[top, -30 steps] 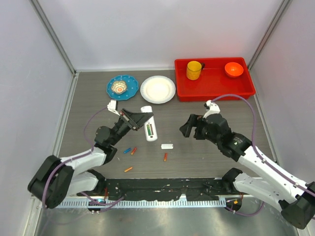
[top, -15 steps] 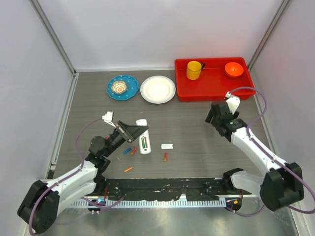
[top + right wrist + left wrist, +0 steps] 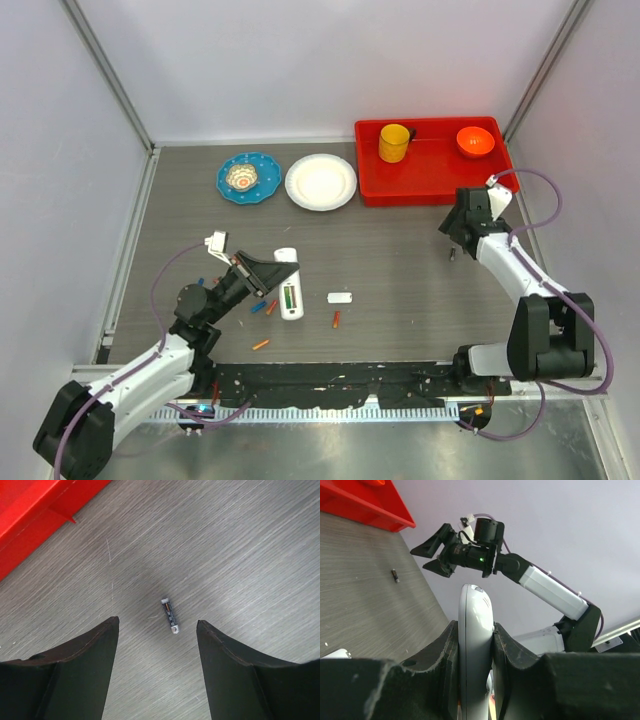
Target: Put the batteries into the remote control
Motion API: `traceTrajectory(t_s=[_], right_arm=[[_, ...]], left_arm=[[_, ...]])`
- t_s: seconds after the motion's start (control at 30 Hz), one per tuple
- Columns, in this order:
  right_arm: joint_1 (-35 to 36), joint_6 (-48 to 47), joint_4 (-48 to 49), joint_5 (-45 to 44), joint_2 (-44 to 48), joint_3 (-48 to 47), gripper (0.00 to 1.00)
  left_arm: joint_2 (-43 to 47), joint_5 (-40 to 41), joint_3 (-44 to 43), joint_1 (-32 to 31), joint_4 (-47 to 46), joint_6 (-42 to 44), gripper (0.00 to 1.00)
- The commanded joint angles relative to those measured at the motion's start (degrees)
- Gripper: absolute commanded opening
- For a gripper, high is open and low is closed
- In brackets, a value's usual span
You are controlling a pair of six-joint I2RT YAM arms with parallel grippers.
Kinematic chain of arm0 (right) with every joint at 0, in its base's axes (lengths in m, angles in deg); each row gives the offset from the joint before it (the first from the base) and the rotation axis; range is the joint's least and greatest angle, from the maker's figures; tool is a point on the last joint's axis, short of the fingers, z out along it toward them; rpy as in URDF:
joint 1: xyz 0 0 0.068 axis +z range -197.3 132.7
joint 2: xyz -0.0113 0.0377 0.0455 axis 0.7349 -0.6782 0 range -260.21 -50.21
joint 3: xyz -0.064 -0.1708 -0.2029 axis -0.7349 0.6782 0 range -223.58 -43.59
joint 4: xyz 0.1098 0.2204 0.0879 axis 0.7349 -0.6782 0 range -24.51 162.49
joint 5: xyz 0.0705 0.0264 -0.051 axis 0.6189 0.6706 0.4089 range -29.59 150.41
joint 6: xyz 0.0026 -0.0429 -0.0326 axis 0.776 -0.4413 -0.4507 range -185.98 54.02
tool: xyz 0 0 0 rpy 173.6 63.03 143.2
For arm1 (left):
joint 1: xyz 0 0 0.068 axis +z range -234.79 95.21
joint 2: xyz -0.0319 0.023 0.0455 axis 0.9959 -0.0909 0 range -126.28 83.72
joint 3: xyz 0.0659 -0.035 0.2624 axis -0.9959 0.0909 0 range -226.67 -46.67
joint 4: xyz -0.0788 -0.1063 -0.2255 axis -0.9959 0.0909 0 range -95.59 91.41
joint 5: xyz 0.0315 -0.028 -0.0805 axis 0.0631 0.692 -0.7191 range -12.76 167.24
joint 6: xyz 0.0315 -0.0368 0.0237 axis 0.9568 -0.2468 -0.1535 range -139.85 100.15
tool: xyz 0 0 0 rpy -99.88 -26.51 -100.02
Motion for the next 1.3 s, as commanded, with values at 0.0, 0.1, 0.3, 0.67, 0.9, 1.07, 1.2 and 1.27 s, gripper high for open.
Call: traceTrajectory(t_s=[0.0,0.1,0.3,0.67,0.9,1.07,1.2,1.27], right_arm=[[-2.0,-2.5,4.8,6.9,-2.8,-1.6,0.72],[-2.0,-4.2,6.5,8.3,-4.1,-1.0,0.73],[-2.2,-5.7,6.8,8.6,-8.8,-2.7,0.72],[-2.2,-6.9,4.2,4.8,-17.2,-6.2,0.58],[-2.5,-6.0,3.5,4.4,-18.2,-4.7,0.55],[-2.5,-5.0,3.7,4.8,-19.4,-2.7,0.48],[-2.6,-4.0,3.8,6.2,-19.2,-1.2,0.41],[-2.6,-3.4,3.8,6.4,-19.0,-0.3,0.37]], left_arm=[[0.8,-2.3,0.1,0.4,-3.1,1.0,0.0],[0.8,-3.8,0.0,0.4,-2.9,0.8,0.0],[1.2,-4.5,0.3,0.2,-2.5,0.6,0.0],[1.9,-4.3,0.6,0.3,-1.6,0.9,0.0],[2.4,-4.6,1.1,0.2,-1.5,0.7,0.0],[2.9,-4.5,1.2,0.3,-1.4,0.4,0.0],[2.8,-4.6,1.2,0.3,-1.5,0.3,0.0],[2.7,-4.6,1.2,0.3,-1.6,0.2,0.0]])
